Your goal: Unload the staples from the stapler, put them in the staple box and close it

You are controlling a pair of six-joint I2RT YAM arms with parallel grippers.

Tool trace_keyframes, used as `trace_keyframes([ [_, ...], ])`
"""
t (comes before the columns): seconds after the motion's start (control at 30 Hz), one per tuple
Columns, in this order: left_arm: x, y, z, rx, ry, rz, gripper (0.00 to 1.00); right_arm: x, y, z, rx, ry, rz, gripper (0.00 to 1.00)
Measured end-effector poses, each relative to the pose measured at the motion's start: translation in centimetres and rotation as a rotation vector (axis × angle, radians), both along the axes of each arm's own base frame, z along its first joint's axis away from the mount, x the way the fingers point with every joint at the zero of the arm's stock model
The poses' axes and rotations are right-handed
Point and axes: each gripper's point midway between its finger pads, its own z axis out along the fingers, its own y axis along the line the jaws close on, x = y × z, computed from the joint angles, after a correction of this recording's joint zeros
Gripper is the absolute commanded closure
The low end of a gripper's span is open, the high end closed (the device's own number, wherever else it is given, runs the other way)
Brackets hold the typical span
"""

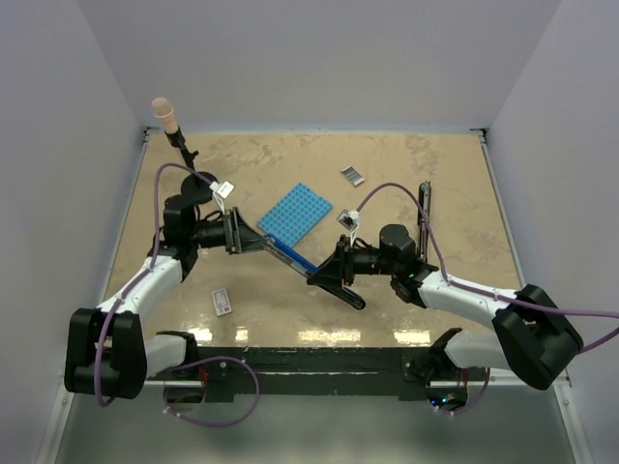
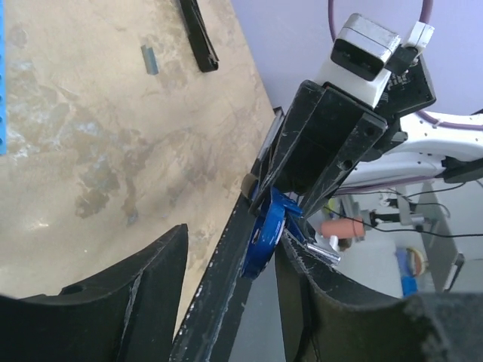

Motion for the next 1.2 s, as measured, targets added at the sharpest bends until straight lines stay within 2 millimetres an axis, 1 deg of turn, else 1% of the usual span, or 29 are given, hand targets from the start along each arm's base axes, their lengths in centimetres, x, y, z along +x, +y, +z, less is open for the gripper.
trace_keyframes([
  [0.1, 0.9, 0.2, 0.9, 0.041, -0.034, 0.009, 0.46, 0.7, -0.3, 0.2, 0.007, -0.018, -0.016, 1.00],
  [0.13, 1.4, 0.4, 1.3, 0.045, -0.043, 0.027, 0.46, 1.0, -0.6, -0.1, -0.003, -0.015, -0.031, 1.00],
  [0.2, 2.0, 0.9, 2.0, 0.043, -0.064, 0.047, 0.50, 1.8, -1.5, -1.6, -0.042, 0.017, -0.084, 1.00],
  [0.3, 2.0, 0.9, 2.6, 0.026, -0.067, 0.038, 0.49, 2.2, -2.9, -4.1, -0.107, 0.080, -0.137, 1.00],
  [0.4, 1.9, 1.0, 2.3, 0.037, -0.055, 0.038, 0.49, 1.8, -3.3, -5.3, -0.140, 0.115, -0.138, 1.00],
  [0.5, 2.1, 1.2, 1.7, 0.070, -0.041, 0.056, 0.49, 1.6, -3.4, -5.5, -0.150, 0.116, -0.135, 1.00],
  [0.63, 2.9, 1.9, 0.6, 0.150, -0.028, 0.129, 0.48, 1.8, -3.8, -6.0, -0.188, 0.120, -0.156, 1.00],
  [0.7, 3.5, 2.5, 0.6, 0.197, -0.041, 0.171, 0.48, 2.1, -4.0, -6.0, -0.205, 0.112, -0.174, 1.00],
  [0.73, 4.2, 2.9, 0.6, 0.232, -0.056, 0.203, 0.48, 2.3, -4.0, -5.9, -0.210, 0.107, -0.183, 1.00],
  [0.87, 6.1, 4.7, 0.9, 0.348, -0.124, 0.322, 0.48, 4.1, -4.6, -5.5, -0.257, 0.062, -0.266, 1.00],
  [0.97, 6.9, 6.3, 0.6, 0.428, -0.152, 0.417, 0.47, 5.9, -5.4, -5.6, -0.323, 0.036, -0.355, 1.00],
  [1.07, 7.2, 7.8, 1.0, 0.485, -0.183, 0.504, 0.47, 8.2, -7.0, -5.5, -0.412, 0.000, -0.478, 1.00],
  [1.13, 7.1, 8.8, 1.7, 0.521, -0.219, 0.562, 0.46, 9.5, -8.1, -5.3, -0.472, -0.024, -0.554, 1.00],
  [1.17, 7.1, 9.5, 2.2, 0.540, -0.241, 0.599, 0.46, 10.4, -9.1, -5.2, -0.519, -0.040, -0.612, 1.00],
  [1.2, 7.0, 9.9, 2.6, 0.549, -0.256, 0.626, 0.45, 10.6, -9.4, -5.1, -0.536, -0.045, -0.632, 1.00],
])
